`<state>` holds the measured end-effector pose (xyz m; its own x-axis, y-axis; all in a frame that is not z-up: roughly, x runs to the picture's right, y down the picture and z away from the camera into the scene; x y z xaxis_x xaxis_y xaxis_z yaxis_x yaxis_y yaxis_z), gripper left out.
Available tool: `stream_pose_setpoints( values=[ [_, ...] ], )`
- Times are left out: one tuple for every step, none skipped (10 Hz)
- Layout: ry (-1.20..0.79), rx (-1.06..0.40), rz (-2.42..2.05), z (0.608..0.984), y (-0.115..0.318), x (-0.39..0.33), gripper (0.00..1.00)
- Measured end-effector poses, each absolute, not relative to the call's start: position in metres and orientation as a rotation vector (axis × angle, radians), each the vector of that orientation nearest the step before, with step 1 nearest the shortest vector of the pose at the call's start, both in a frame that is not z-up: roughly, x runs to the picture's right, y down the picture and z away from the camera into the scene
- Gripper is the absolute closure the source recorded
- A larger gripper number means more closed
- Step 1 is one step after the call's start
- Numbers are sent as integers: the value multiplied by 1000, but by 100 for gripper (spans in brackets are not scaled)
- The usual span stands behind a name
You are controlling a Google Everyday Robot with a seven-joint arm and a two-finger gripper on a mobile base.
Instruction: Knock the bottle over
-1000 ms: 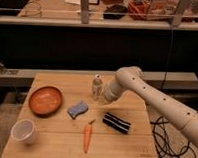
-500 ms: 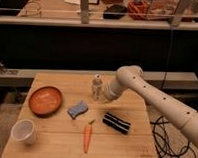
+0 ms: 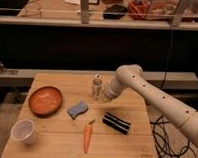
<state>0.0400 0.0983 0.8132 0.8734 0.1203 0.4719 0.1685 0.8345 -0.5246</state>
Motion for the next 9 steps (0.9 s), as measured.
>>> stream_pose_setpoints(
  values=[
    [-515, -589, -24, 813, 98, 40, 97],
    [-514, -589, -21, 814, 98, 39, 97],
    [-514, -589, -19, 814, 98, 39, 97],
    [-514, -589, -15, 814, 98, 39, 97],
    [-514, -590, -11, 813, 98, 38, 97],
    [-514, -590, -8, 813, 97, 39, 97],
    [-513, -589, -6, 813, 97, 39, 97],
    [-513, -589, -4, 813, 96, 39, 97],
    [-513, -589, 0, 812, 95, 39, 97]
  ],
)
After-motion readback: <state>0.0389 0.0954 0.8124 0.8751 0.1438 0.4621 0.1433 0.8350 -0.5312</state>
